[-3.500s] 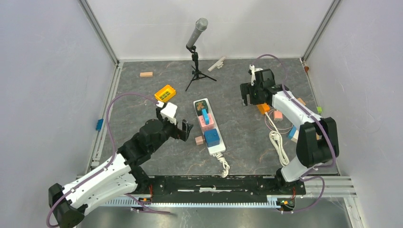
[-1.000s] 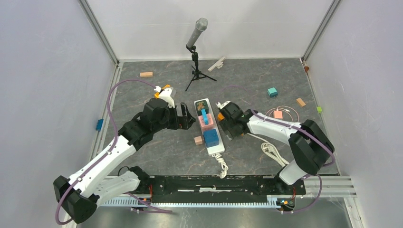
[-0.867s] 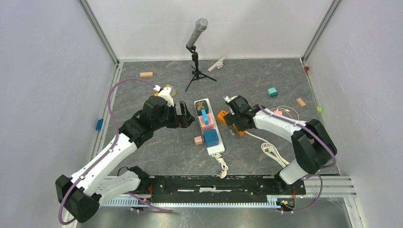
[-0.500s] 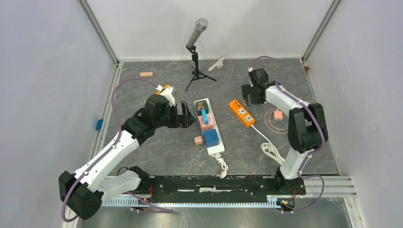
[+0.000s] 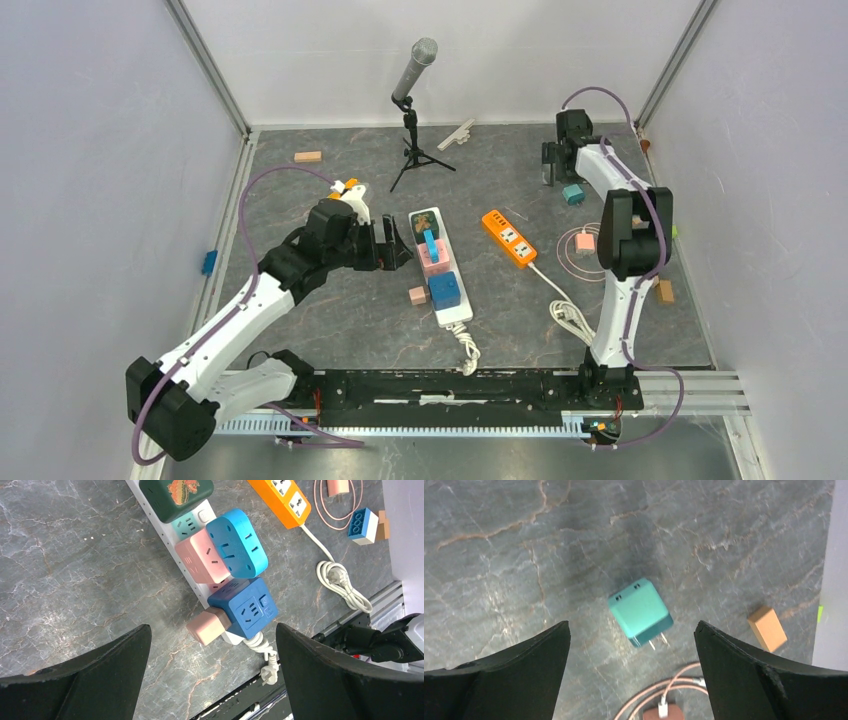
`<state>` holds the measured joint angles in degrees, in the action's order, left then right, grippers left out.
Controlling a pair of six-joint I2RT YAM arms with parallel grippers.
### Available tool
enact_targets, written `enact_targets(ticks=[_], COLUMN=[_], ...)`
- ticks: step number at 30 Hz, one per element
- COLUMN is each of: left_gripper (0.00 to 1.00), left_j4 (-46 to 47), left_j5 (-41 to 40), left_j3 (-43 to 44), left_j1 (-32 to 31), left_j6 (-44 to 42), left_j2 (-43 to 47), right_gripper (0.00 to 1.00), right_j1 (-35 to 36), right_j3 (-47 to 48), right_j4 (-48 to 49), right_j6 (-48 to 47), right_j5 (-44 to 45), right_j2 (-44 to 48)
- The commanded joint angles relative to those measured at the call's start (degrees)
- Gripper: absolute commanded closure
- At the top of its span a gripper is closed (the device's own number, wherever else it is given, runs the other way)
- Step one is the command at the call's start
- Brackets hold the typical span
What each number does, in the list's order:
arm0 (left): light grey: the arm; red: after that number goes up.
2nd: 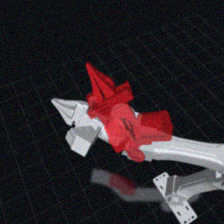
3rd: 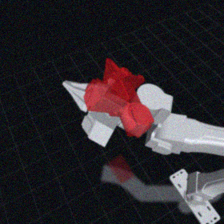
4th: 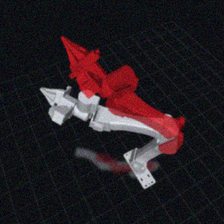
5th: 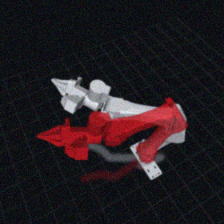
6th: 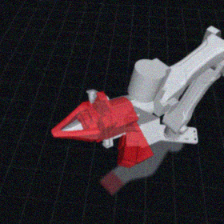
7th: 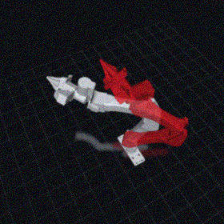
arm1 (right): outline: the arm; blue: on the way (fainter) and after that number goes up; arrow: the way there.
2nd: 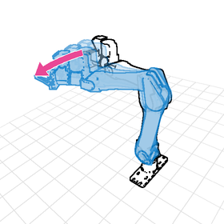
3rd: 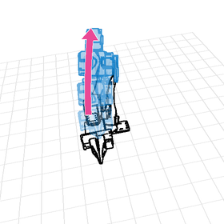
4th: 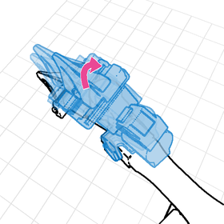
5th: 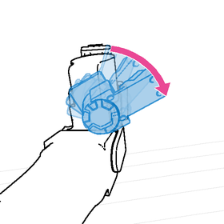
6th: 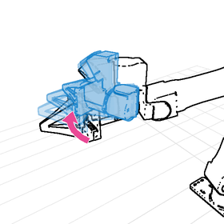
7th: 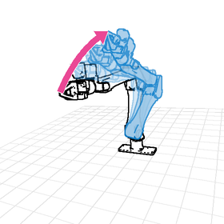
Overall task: Insert the plug
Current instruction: Pick up the plug from the center of the board.
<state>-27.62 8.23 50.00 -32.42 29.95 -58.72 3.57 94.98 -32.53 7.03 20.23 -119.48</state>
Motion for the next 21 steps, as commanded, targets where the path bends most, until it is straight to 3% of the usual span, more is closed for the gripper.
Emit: enact_targets(ticks=[1, 4, 10, 15, 18, 21], left_gripper=[0.00, 0.00, 0.00, 0.00, 0.00, 0.00], left_j4=[1.38, 1.33, 1.34, 0.78, 0.57, 0.93], left_j5=[2.26, 2.49, 3.15, 3.53, 3.55, 3.75], left_j3=[-0.60, -0.49, 0.26, 1.67, 1.86, 2.30], left_j1=[0.51, 0.61, 0.71, 0.78, 0.77, 0.74], left_j6=[-0.66, -0.61, -0.62, -0.56, -0.27, 0.74], left_j2=[-0.76, -0.70, -1.20, -1.59, -1.38, -1.48], right_gripper=[0.02, 0.02, 0.25, 0.52, 0.74, 0.86], right_j1=[-1.03, -2.21, -2.89, -2.87, -2.87, -2.67], right_j3=[6.81, 5.94, 0.60, -4.24, -4.36, -5.53], right_j4=[-3.14, -2.54, 0.47, 3.38, 3.11, 3.48], right_j6=[-2.15, -2.28, -2.75, -2.32, -2.26, -2.21], right_j5=[-0.78, -4.08, -10.17, -11.76, -11.56, -12.49], right_j2=[-5.49, -6.53, -5.31, -3.59, -3.41, -2.01])
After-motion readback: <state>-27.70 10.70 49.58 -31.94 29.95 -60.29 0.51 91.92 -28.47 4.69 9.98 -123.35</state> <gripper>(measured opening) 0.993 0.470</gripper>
